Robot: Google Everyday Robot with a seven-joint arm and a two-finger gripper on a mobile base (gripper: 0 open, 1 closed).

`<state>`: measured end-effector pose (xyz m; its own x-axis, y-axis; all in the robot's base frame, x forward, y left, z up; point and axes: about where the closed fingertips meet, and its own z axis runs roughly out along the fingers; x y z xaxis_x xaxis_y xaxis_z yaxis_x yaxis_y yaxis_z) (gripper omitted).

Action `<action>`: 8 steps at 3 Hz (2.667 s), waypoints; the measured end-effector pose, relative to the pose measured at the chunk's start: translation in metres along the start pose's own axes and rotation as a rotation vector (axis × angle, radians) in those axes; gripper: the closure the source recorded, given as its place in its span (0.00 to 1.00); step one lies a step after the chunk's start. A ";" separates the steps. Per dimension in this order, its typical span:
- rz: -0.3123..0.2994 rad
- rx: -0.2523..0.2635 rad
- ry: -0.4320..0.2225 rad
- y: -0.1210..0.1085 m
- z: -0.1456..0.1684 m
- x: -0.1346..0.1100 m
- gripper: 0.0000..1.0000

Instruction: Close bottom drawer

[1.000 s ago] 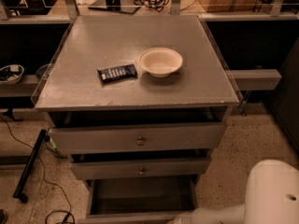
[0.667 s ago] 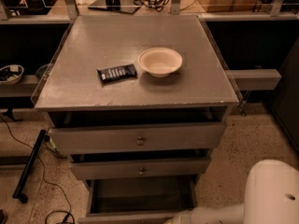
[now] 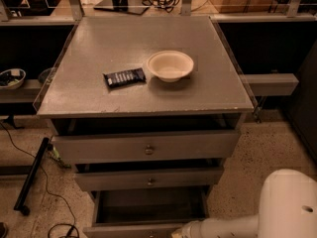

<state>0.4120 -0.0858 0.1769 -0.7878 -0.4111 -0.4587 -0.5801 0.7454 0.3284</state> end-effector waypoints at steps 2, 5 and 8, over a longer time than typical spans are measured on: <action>0.003 0.000 -0.011 0.001 0.001 -0.004 1.00; 0.001 0.002 -0.045 0.002 0.002 -0.021 1.00; -0.011 0.016 -0.102 0.002 0.001 -0.048 1.00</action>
Offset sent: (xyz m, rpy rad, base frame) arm 0.0889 0.0284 0.0307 0.0746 -0.1002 -0.0607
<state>0.4486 -0.0640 0.1988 -0.7560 -0.3643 -0.5439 -0.5846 0.7496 0.3105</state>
